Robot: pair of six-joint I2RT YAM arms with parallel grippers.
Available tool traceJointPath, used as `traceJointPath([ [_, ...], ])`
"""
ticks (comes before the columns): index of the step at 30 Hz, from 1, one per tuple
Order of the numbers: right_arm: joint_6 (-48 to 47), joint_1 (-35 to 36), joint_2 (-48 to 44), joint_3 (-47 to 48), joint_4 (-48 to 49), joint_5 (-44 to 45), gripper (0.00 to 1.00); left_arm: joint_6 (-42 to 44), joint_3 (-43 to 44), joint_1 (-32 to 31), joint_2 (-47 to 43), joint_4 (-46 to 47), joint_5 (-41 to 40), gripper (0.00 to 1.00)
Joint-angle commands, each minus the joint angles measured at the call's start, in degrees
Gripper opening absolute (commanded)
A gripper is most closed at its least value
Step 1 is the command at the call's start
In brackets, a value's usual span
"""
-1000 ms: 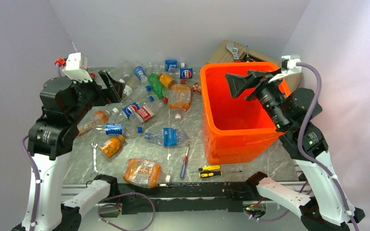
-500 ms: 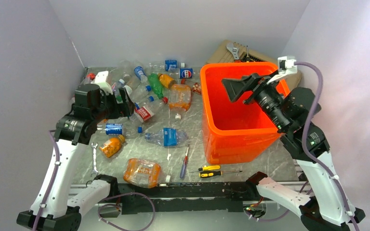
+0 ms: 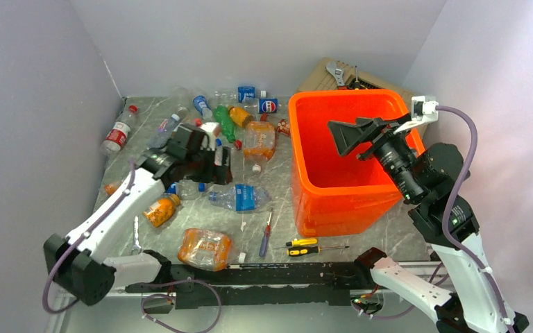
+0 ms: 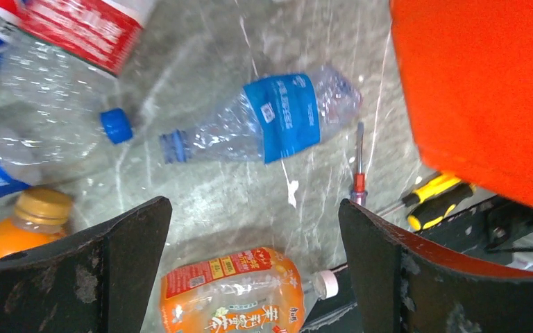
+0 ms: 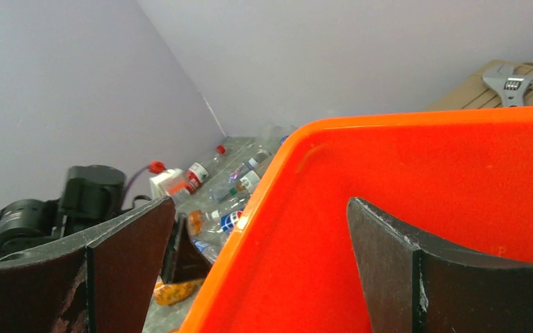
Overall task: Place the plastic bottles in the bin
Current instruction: Pick up the plastic bottle at the center of the board.
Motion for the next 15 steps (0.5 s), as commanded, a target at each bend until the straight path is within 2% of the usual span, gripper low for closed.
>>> traceJointPath([
  [1, -3.72, -0.09, -3.11, -2.81, 3.11, -1.14, 1.0, -2.43, 0.9, -6.73, 4.23, -0.78, -7.55, 0.96],
  [8, -4.81, -0.08, -5.03, -6.75, 1.31, -4.91, 1.0, 4.74, 2.72, -15.46, 13.5, 0.56, -8.27, 0.97],
  [12, -5.03, -0.08, -6.04, -9.29, 1.73, -5.06, 1.0, 20.24, -0.37, -20.18, 15.65, 7.22, -5.46, 0.95],
  [15, -5.04, -0.08, -6.87, -10.17, 2.02, -5.16, 1.0, 30.42, -1.43, -21.16, 17.18, 10.52, -5.72, 0.96],
])
